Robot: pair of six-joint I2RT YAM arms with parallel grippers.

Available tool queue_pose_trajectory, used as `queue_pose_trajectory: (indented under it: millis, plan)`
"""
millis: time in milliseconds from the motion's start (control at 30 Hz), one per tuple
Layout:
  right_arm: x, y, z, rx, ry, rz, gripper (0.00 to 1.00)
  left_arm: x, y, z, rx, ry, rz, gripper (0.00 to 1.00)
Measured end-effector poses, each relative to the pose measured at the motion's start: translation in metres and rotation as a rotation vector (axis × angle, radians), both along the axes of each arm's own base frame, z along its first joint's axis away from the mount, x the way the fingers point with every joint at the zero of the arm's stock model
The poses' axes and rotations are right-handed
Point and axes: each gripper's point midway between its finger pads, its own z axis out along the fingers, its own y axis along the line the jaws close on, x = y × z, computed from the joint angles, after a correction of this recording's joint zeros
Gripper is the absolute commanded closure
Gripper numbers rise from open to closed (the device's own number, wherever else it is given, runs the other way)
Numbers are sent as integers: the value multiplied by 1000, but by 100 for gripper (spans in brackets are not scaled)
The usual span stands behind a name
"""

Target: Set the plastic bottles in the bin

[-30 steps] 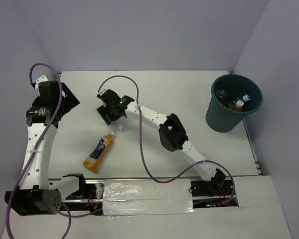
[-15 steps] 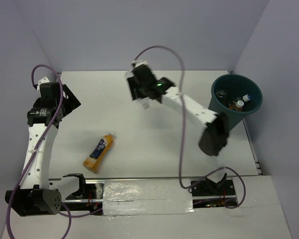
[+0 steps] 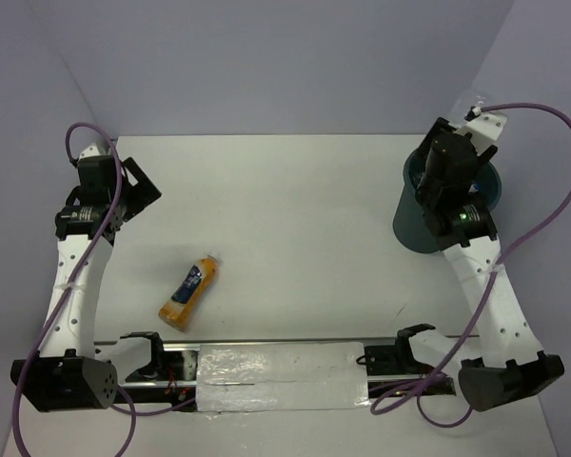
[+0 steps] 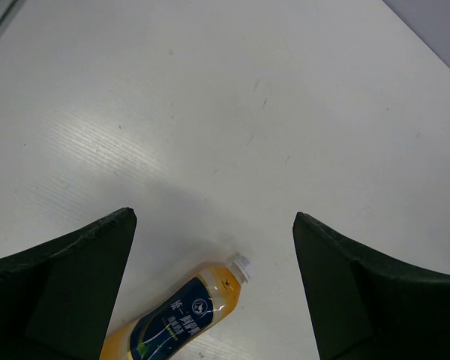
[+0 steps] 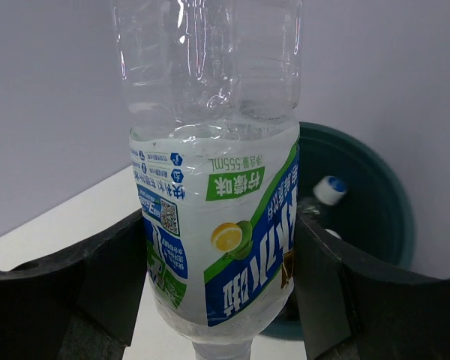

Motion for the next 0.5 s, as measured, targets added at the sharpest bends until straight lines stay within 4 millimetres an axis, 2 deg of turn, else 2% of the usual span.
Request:
queue_pose_trajectory:
  millis: [67,200,300,500]
  plan:
    - [-1,-28,-10,-8,2,-109,39,3,-2,0,-8,-4,-11,1]
    - [9,-58,-40,-24,57,-223,38,8,-5,-3,-17,-3,-23,1]
    - [17,-74,-53,-28,82,-276,38,9,-6,-4,-22,2,-29,1]
    - [31,-90,-61,-10,66,-327,34,9,-7,-7,-26,5,-34,0]
